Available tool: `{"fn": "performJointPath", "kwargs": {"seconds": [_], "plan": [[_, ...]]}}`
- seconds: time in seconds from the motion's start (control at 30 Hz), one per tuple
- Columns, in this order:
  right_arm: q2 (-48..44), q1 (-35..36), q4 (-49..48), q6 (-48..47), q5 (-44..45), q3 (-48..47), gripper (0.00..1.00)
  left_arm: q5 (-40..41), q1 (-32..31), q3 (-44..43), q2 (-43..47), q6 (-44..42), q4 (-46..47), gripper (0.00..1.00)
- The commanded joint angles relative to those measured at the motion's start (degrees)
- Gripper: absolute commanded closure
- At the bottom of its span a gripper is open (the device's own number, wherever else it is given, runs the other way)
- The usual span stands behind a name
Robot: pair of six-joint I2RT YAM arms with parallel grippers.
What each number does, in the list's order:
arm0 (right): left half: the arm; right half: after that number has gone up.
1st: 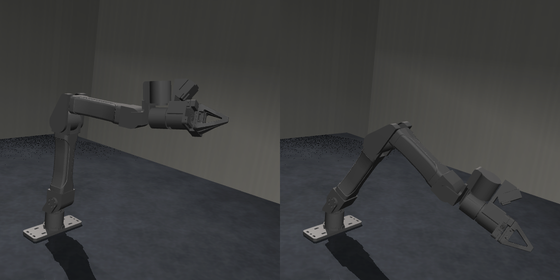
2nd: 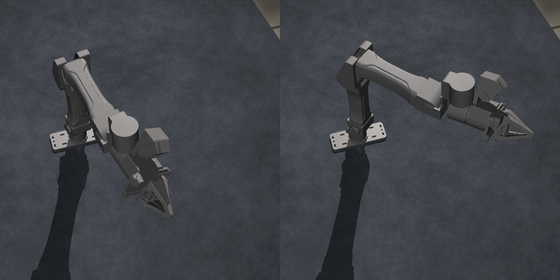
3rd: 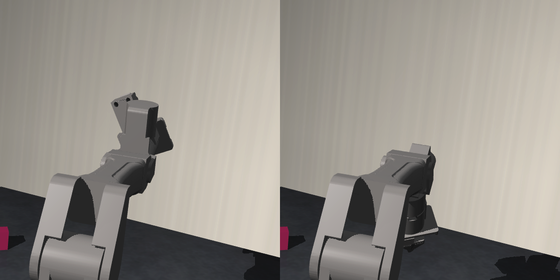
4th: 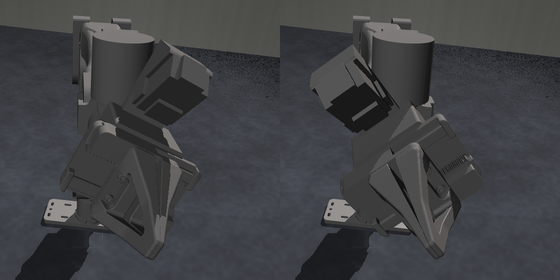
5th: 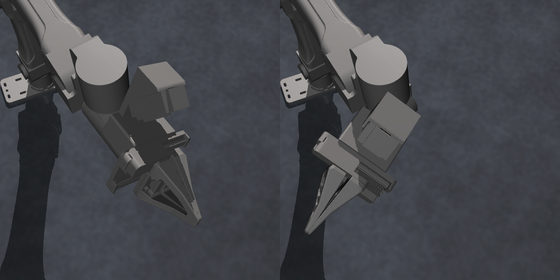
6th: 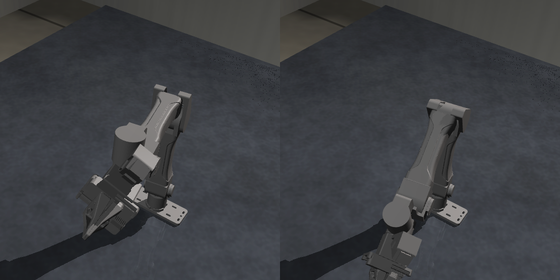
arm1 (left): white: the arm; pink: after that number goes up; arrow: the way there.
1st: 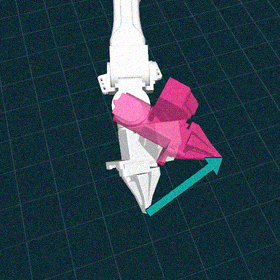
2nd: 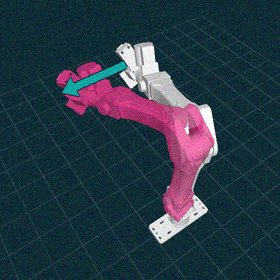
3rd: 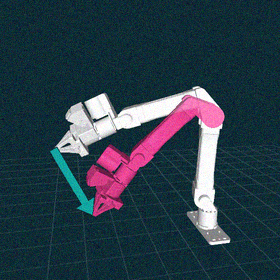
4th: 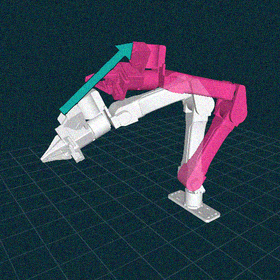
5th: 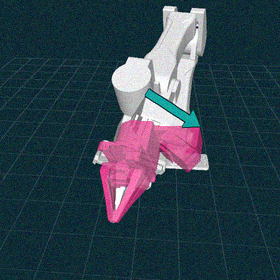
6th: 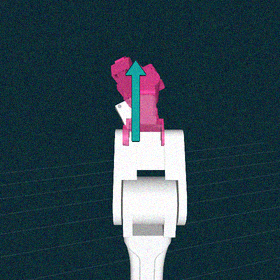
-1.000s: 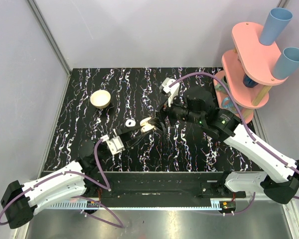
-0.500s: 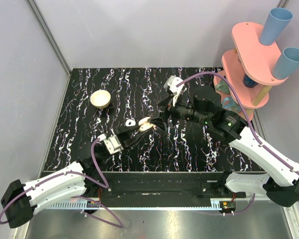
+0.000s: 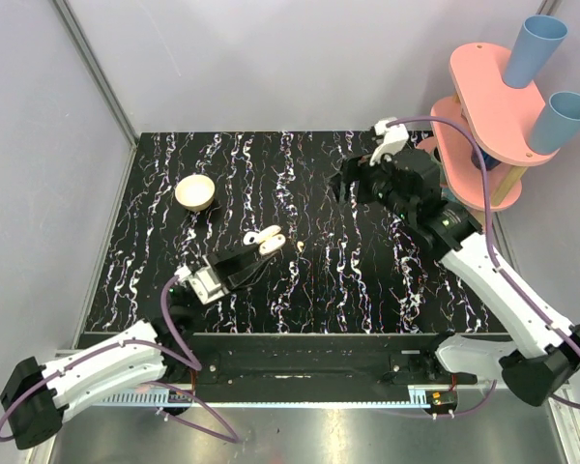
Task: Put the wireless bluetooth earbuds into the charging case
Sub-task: Pick up the right earbud from the corner of the board.
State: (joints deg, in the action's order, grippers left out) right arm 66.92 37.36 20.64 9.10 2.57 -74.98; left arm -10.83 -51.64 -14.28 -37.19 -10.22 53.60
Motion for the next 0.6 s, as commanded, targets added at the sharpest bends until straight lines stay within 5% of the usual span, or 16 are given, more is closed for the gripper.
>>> {"fn": "performJointPath", "kwargs": {"seconds": [0.0,0.23,0.57], "plan": [[5.92,-7.64,-1.13,11.61,2.71,2.47,0.12,1.25,0.05,-0.3,3.96,-0.41,2.31,1.0],[21.39,-17.14,-1.66,12.52,-5.63,-0.33,0.17,-0.42,0.05,-1.27,8.71,-2.26,-3.32,1.0],[43.55,-21.63,0.89,15.24,-2.84,-12.2,0.28,-0.16,0.05,-1.62,10.91,-4.46,-7.29,1.0]]}}
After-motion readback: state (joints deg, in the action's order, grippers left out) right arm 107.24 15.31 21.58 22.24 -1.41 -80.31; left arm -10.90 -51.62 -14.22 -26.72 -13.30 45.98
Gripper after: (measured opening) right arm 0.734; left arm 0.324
